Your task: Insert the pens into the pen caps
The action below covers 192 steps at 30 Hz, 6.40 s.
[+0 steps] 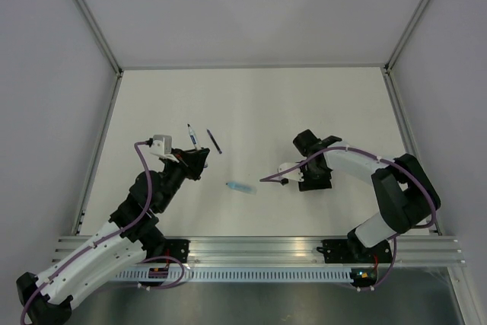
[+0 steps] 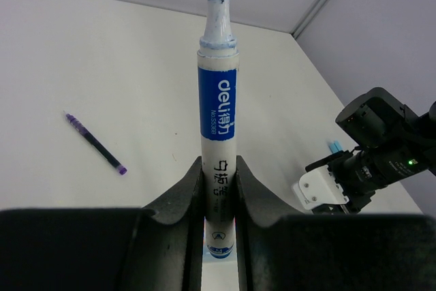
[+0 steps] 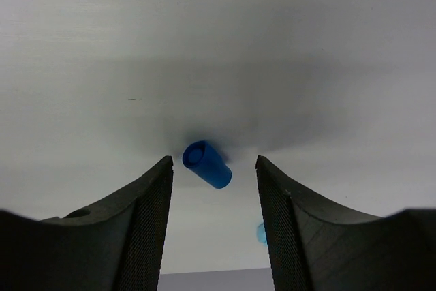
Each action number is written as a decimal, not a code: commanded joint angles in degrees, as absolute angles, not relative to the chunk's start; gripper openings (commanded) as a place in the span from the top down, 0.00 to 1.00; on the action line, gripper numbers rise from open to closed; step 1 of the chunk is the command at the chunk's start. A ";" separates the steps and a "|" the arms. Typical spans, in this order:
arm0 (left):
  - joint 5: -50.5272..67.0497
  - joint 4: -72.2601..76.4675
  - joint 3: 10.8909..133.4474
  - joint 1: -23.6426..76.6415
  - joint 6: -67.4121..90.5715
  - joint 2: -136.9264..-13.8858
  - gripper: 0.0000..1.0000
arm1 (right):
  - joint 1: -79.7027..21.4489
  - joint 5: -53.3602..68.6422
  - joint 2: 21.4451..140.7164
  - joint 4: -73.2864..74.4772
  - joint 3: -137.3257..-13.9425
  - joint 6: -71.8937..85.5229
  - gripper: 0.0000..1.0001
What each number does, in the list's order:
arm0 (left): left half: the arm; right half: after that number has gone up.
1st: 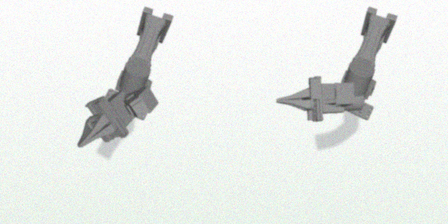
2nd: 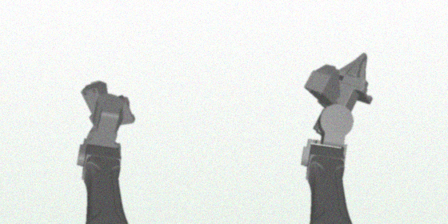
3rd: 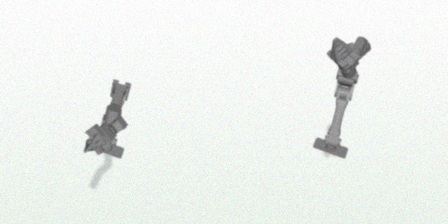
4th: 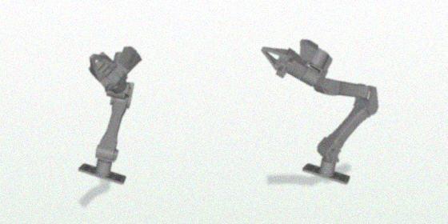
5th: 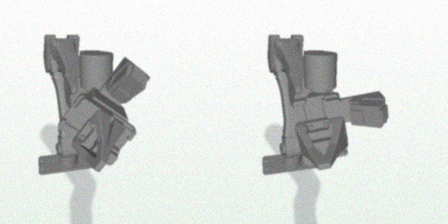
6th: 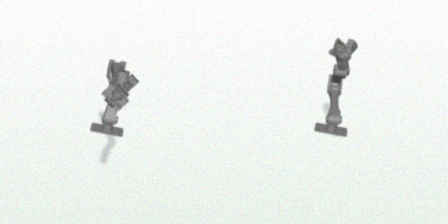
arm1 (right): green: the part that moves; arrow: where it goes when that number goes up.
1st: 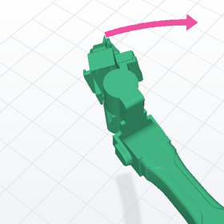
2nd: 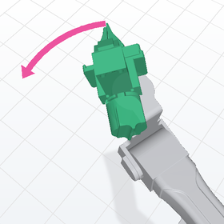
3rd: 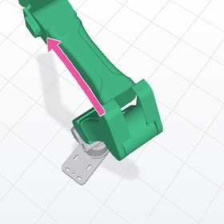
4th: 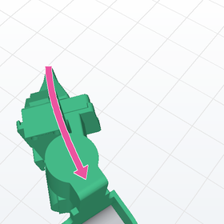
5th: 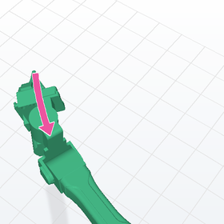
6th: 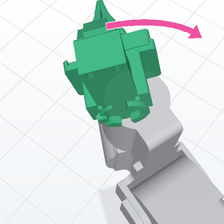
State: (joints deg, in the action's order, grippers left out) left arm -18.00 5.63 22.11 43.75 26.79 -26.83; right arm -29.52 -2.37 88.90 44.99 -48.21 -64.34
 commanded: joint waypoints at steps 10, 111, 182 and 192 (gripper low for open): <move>-19.25 5.54 22.41 43.94 28.21 -26.63 0.98 | -29.36 -2.90 91.32 43.60 -46.85 -65.39 0.48; 30.32 32.52 22.76 43.95 27.95 -49.92 0.98 | -41.65 6.50 54.59 -19.93 -46.06 35.68 1.00; 29.35 31.20 22.15 43.95 26.98 -46.14 0.98 | -56.08 2.11 55.46 -29.45 -35.06 31.20 0.56; 30.94 32.08 22.15 43.95 27.25 -46.41 0.98 | -56.16 1.49 55.63 -23.73 -41.48 28.74 0.32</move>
State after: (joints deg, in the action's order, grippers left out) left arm 30.15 28.69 21.30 44.05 27.14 -46.44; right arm -55.90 1.72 56.10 -24.75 -38.87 30.22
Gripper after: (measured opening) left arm 0.234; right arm 0.668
